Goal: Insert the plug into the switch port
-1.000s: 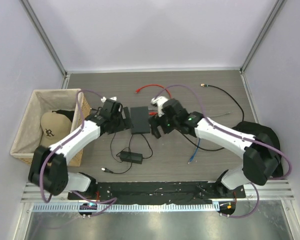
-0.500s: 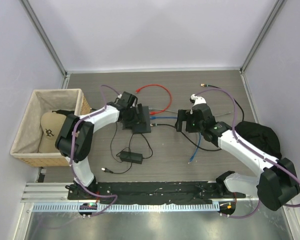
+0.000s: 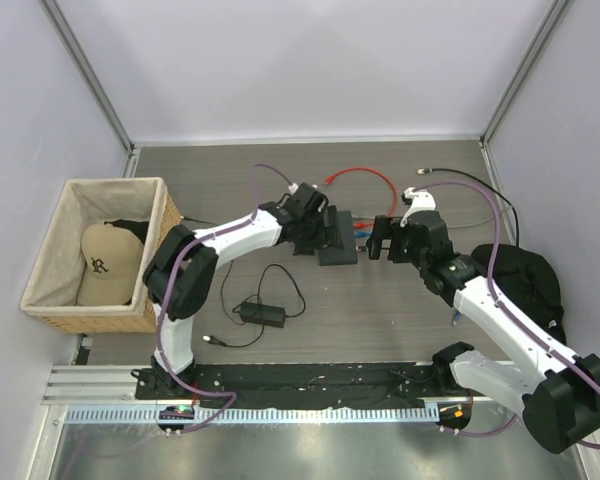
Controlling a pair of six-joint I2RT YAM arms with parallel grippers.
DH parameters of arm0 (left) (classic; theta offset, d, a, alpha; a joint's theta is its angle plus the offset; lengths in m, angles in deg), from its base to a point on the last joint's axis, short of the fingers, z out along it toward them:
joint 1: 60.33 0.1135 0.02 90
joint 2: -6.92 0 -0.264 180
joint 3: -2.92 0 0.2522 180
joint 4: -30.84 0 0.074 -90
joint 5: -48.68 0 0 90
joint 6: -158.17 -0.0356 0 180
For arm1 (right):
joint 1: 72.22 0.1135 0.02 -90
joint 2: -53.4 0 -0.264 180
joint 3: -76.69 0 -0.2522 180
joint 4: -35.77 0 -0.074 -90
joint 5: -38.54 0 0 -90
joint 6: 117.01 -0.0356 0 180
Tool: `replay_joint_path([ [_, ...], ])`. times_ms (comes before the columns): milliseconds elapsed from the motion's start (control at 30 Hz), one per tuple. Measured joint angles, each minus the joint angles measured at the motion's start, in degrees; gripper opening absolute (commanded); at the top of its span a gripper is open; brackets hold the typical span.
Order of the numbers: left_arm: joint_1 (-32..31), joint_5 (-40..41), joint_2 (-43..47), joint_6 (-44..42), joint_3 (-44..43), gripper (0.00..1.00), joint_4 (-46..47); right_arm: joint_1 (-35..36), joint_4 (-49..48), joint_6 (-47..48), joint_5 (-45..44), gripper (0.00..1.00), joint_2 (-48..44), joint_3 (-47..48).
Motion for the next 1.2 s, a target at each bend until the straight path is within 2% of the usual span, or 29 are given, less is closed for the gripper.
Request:
replay_joint_path([
  [200, 3.19, 13.11, 10.21, -0.15, 3.8, 0.81, -5.03, 0.0, -0.02, 2.67, 0.81, 0.98, -2.27, -0.15],
  [333, 11.06, 20.11, 17.99, -0.15, 8.02, 0.76, -7.32, 0.0, -0.87, 2.8, 3.08, 0.96, -2.56, -1.05],
  [400, 15.82, 22.16, 19.1, -0.11, 9.6, 0.71, -8.15, 0.0, -0.9, 2.78, 4.13, 0.95, -2.56, -1.6],
  [500, 21.81, 24.83, 17.92, -0.24, 11.02, 0.66, -9.38, 0.0, -0.94, 2.78, 5.44, 0.95, -2.56, -1.97],
  [733, 28.59, 27.47, 7.82, -1.03, 7.87, 0.57, -11.04, 0.0, -1.44, 2.82, 7.56, 0.94, -1.75, -1.95],
  [767, 29.31, 27.41, 5.95, -1.11, 6.82, 0.51, -11.19, 0.0, -1.42, 2.82, 7.72, 0.94, -1.27, -1.9],
  [900, 31.5, 26.36, 0.11, -1.29, 3.74, 0.43, -11.15, 0.0, -1.22, 2.82, 7.78, 0.94, -0.15, -1.88],
  [1067, 32.17, 23.69, -2.05, -1.99, 1.05, 0.14, -11.17, 0.0, -1.22, 2.82, 7.74, 0.94, 0.02, -1.86],
  [1200, 32.17, 19.63, -2.14, -4.11, 0.92, 0.05, -10.91, 0.0, -1.25, 2.82, 7.74, 0.93, 1.81, -1.62],
])
